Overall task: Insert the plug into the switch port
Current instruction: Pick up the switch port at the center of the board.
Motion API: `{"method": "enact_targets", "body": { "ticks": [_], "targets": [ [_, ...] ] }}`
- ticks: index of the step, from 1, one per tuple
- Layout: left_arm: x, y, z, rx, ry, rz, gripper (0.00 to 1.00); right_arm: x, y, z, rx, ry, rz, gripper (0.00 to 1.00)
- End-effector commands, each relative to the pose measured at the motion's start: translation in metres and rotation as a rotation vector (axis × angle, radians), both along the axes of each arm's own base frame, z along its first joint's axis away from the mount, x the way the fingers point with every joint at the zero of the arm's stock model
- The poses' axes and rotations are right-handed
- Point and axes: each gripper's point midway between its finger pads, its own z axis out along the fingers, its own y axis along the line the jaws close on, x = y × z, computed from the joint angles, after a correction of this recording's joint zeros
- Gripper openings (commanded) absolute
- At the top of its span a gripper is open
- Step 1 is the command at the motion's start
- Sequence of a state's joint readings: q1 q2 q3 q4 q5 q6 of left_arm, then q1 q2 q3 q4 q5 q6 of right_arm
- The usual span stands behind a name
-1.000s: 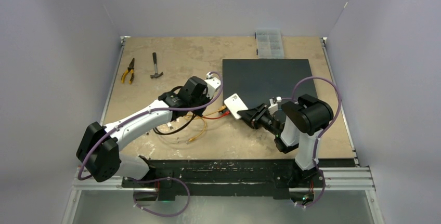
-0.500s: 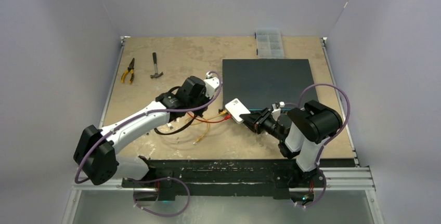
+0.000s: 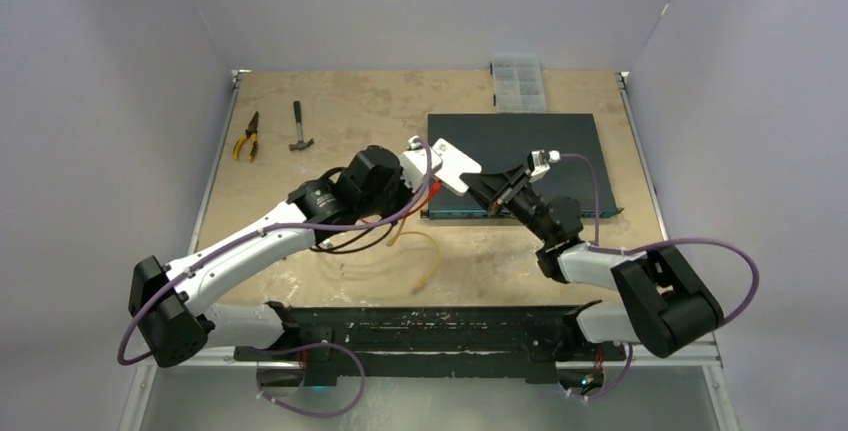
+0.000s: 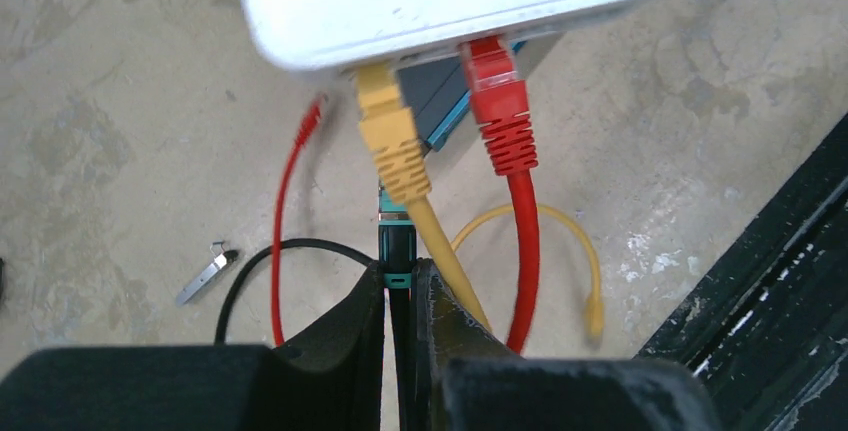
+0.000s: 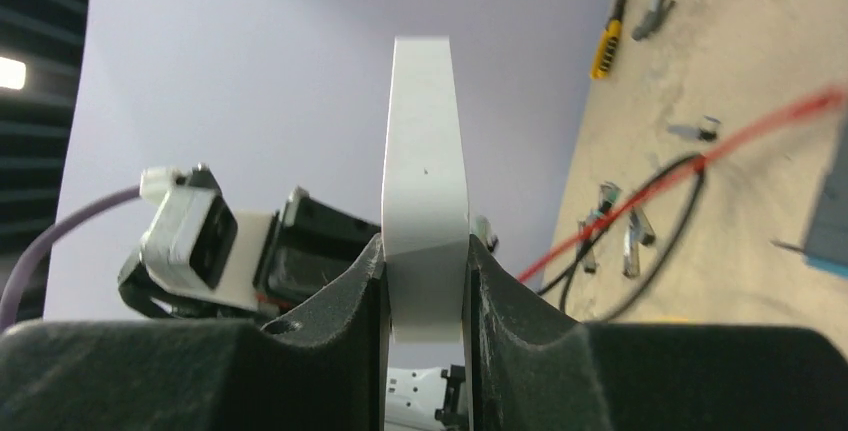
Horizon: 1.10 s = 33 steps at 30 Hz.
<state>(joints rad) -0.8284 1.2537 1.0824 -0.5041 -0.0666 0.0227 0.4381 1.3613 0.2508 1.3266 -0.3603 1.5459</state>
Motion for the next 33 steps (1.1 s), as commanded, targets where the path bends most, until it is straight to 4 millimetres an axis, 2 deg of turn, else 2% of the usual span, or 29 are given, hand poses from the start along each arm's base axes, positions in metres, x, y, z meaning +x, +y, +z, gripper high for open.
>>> {"method": "enact_targets", "body": {
  "ticks": [1,3,6,10,12,14,21,25,30,33],
  "targets": [
    [-0.011,-0.014,0.040,-0.028,-0.087,-0.076,0.00,0.011,0.008,0.030,-0.034,-0.063,0.007,0.00],
    [-0.006,-0.007,0.054,-0.040,-0.132,-0.028,0.00,0.014,0.011,0.029,-0.046,-0.052,0.012,0.00],
    [0.008,0.016,0.074,-0.021,-0.210,0.103,0.00,0.013,0.013,0.028,-0.058,-0.056,0.025,0.00],
    [0.020,0.046,0.088,0.034,-0.267,0.266,0.00,0.013,0.013,0.023,-0.071,-0.048,0.024,0.00],
    [0.023,0.053,0.095,0.038,-0.285,0.311,0.00,0.013,0.011,0.021,-0.071,-0.040,0.015,0.00],
    [0.020,0.049,0.099,0.010,-0.283,0.286,0.00,0.014,0.009,0.023,-0.064,-0.036,0.002,0.00],
    [-0.002,0.008,0.097,-0.109,-0.192,0.077,0.00,0.031,-0.007,0.036,-0.053,-0.012,-0.136,0.00],
    [-0.016,-0.003,0.101,-0.165,-0.139,0.023,0.00,0.040,-0.018,0.042,-0.073,-0.012,-0.223,0.00],
    [-0.022,0.005,0.119,-0.186,-0.145,0.032,0.00,0.048,-0.026,0.043,-0.087,-0.015,-0.285,0.00],
    [-0.026,0.002,0.121,-0.193,-0.118,0.015,0.00,0.053,-0.029,0.044,-0.085,-0.018,-0.314,0.00]
  ]
}}
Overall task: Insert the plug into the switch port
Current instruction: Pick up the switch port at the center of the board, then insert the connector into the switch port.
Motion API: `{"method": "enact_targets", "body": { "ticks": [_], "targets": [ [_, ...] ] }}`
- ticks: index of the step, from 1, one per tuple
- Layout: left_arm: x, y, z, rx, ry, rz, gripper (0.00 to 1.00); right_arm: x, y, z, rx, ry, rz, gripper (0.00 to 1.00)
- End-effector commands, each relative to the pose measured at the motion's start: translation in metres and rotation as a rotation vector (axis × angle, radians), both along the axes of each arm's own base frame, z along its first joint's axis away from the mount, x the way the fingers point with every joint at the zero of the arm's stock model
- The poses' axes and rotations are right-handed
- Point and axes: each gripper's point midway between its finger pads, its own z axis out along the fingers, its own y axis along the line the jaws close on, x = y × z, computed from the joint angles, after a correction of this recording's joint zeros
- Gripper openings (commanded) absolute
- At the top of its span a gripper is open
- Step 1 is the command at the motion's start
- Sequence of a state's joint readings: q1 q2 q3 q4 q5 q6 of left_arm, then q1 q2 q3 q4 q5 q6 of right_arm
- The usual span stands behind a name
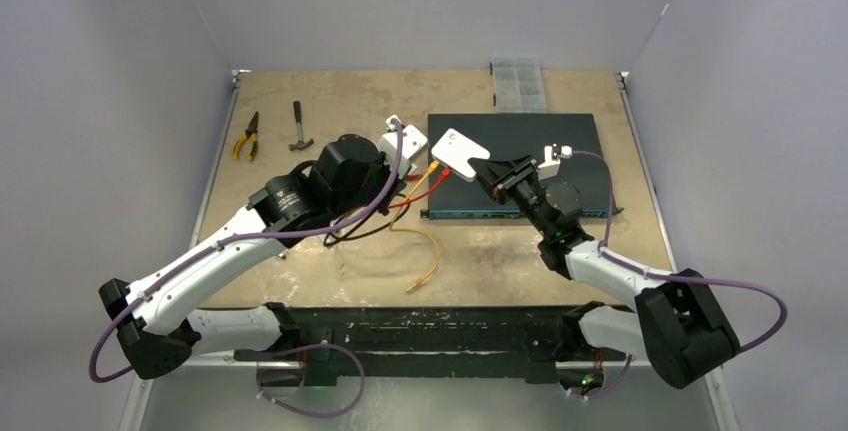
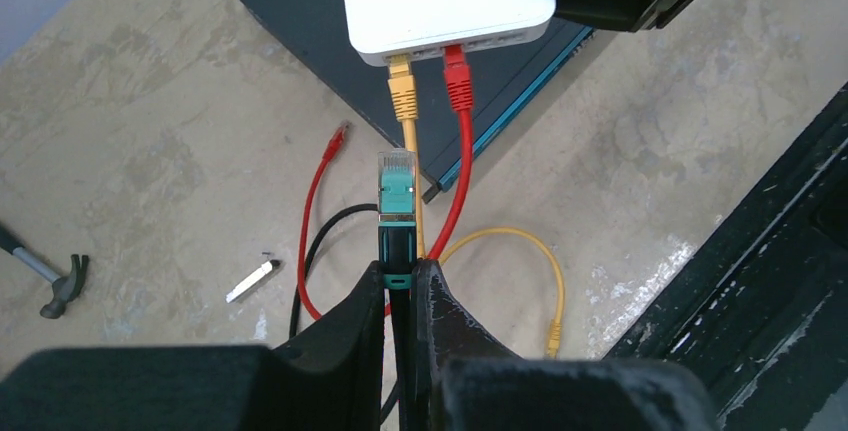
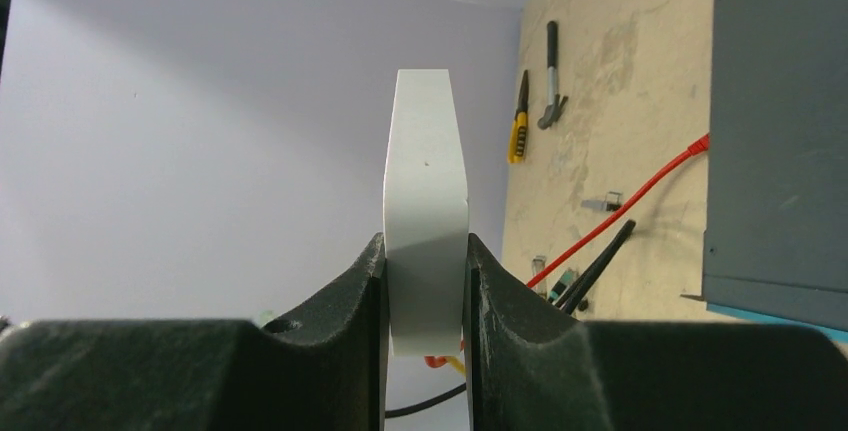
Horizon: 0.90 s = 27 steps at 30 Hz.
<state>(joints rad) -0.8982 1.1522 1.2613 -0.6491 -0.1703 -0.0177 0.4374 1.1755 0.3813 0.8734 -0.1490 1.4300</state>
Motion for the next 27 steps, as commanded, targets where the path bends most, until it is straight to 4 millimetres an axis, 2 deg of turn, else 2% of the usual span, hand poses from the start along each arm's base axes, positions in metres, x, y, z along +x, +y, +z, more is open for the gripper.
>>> {"method": "enact_targets", "body": {
  "ticks": [1,6,14,17,24,27],
  "targets": [
    [-0.011,-0.010,0.034,-0.111,0.005,-0.044,0.00,0.015,-0.010,0.034,0.023,-0.092,-0.091,0.00],
    [-0.016,-0.044,0.010,-0.165,0.092,-0.104,0.00,0.017,-0.010,0.046,0.041,-0.119,-0.099,0.00],
    [-0.006,-0.086,-0.017,-0.207,0.119,-0.138,0.00,0.011,-0.011,0.062,0.026,-0.166,-0.092,0.00],
    [0.001,-0.095,-0.025,-0.209,0.116,-0.131,0.00,0.007,-0.011,0.065,0.027,-0.177,-0.082,0.00],
    [0.027,-0.097,-0.036,-0.190,0.052,-0.033,0.00,-0.002,-0.005,0.069,0.014,-0.203,-0.037,0.00],
    [0.033,-0.097,-0.034,-0.191,0.028,-0.015,0.00,-0.004,-0.003,0.068,0.002,-0.207,-0.024,0.00]
  ]
}}
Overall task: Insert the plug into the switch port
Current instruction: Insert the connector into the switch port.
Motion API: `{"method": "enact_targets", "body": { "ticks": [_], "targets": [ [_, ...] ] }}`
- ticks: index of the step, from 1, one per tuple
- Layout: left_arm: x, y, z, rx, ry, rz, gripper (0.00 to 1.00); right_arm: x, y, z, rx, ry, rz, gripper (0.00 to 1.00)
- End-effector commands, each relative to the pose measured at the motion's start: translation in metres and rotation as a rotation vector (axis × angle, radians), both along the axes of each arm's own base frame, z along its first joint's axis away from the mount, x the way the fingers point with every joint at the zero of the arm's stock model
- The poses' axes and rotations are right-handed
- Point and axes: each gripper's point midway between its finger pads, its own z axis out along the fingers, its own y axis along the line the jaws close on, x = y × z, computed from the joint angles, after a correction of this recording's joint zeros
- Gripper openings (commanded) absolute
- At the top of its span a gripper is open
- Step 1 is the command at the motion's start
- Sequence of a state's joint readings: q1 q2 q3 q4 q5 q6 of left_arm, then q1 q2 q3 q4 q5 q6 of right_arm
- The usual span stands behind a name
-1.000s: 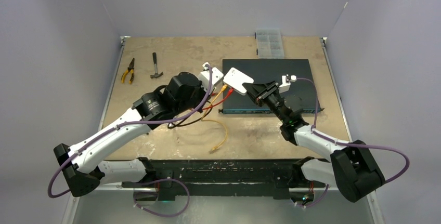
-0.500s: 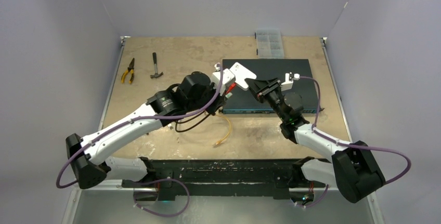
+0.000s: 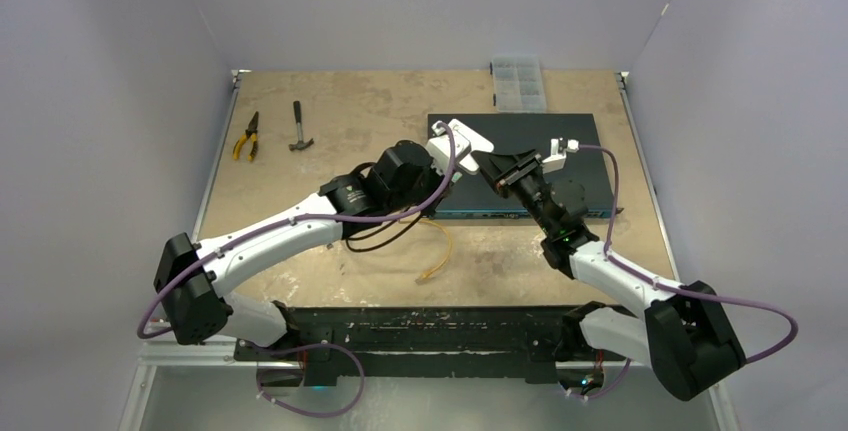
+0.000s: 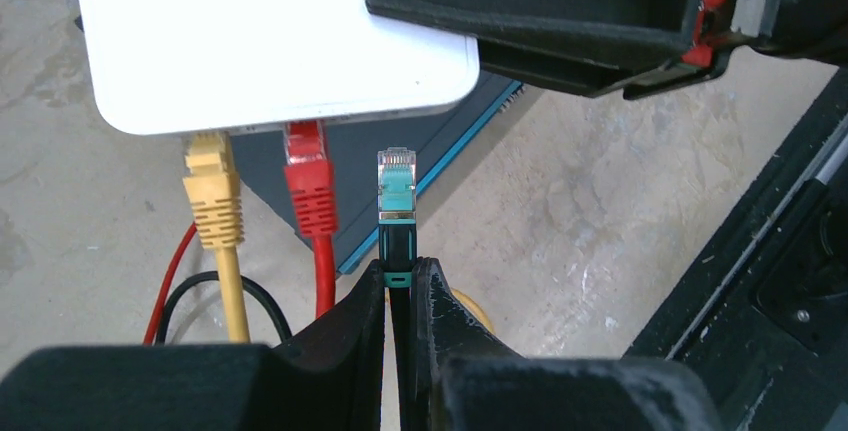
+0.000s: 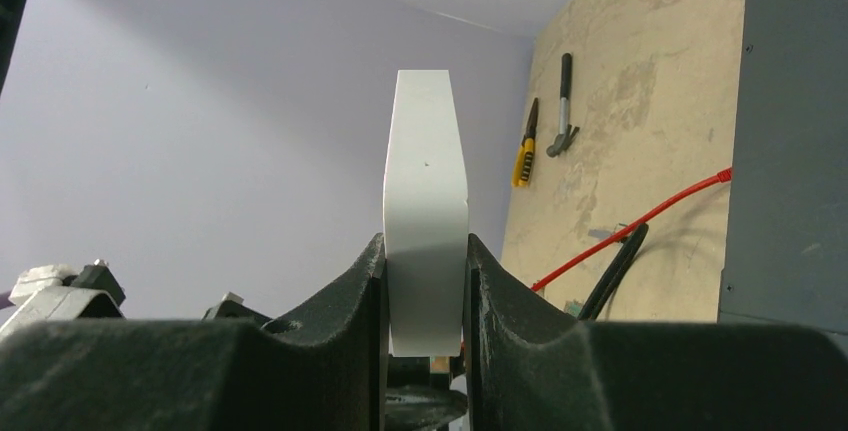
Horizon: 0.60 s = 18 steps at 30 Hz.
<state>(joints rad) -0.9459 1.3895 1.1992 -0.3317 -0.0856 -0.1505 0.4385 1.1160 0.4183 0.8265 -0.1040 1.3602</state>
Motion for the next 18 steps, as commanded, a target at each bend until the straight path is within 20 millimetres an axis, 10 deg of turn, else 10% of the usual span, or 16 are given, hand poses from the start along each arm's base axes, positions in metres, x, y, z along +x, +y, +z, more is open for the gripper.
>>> {"method": "enact_targets", "body": {
  "ticks": [1,18],
  "targets": [
    [0.015,-0.010,0.020,-0.073,-0.077,0.050,0.00,-0.007,0.004,0.044,0.029,-0.127,0.032,0.00],
    [0.008,-0.025,0.021,-0.079,-0.085,0.002,0.00,-0.010,0.008,0.045,0.008,-0.144,0.054,0.00]
  ]
}}
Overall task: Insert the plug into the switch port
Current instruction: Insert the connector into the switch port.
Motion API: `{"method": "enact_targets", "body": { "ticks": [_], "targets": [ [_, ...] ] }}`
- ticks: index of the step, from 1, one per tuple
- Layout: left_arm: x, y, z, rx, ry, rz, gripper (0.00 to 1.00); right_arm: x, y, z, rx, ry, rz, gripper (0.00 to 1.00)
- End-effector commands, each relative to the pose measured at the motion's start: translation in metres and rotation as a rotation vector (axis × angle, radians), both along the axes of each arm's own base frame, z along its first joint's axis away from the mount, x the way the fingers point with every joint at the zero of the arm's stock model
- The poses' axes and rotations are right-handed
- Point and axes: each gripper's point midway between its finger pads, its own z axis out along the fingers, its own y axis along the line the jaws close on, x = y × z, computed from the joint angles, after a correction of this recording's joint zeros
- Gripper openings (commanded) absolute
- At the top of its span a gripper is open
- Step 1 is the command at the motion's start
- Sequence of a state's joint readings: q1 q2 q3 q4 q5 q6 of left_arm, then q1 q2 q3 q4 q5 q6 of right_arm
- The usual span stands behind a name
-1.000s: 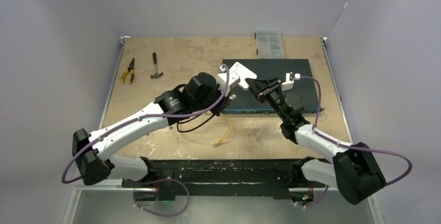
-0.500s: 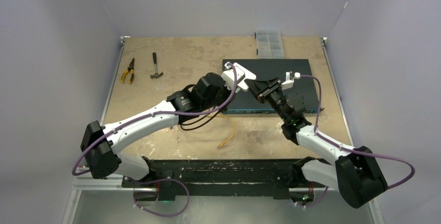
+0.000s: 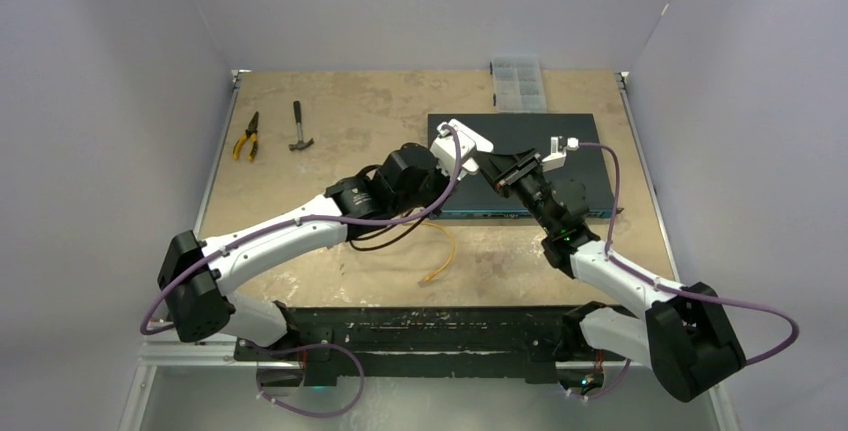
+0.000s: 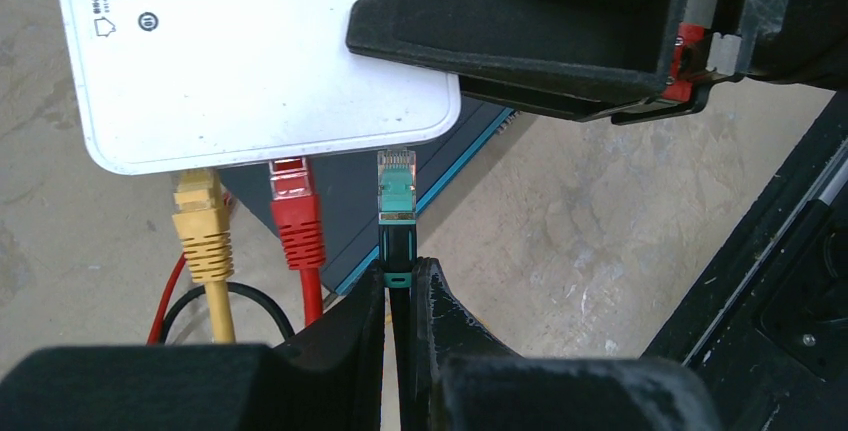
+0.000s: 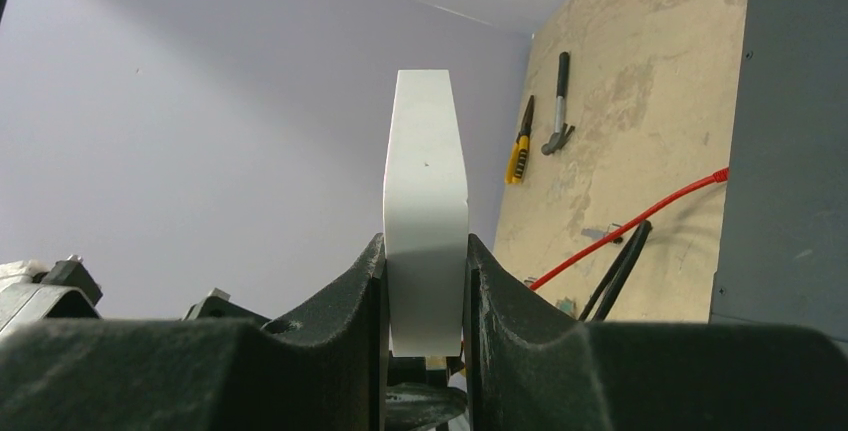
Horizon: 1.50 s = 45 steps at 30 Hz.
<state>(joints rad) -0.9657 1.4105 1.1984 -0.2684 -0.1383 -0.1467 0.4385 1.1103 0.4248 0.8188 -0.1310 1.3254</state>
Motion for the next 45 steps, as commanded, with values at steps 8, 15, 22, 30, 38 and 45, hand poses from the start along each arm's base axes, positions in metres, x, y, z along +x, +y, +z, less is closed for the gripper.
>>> {"method": "enact_targets", "body": {
  "ticks": [8,15,22,30,38,45],
  "targets": [
    [0.004,-0.013,0.022,-0.064,-0.058,0.013,0.00,-0.006,0.004,0.040,0.020,-0.111,0.026,0.00],
    [0.009,-0.005,0.022,-0.047,-0.067,0.060,0.00,-0.005,0.002,0.039,0.014,-0.112,0.015,0.00],
    [0.009,-0.006,0.026,-0.065,-0.072,0.061,0.00,-0.005,0.002,0.039,0.010,-0.111,0.014,0.00],
    [0.006,-0.009,0.029,-0.084,-0.074,0.041,0.00,-0.004,0.002,0.036,0.004,-0.106,0.008,0.00],
    [0.012,-0.013,0.035,-0.126,-0.097,0.063,0.00,-0.007,0.007,0.036,-0.004,-0.109,0.033,0.00],
    [0.024,-0.022,0.061,-0.260,-0.163,0.107,0.00,-0.012,0.008,0.028,-0.024,-0.097,0.039,0.00]
  ]
}}
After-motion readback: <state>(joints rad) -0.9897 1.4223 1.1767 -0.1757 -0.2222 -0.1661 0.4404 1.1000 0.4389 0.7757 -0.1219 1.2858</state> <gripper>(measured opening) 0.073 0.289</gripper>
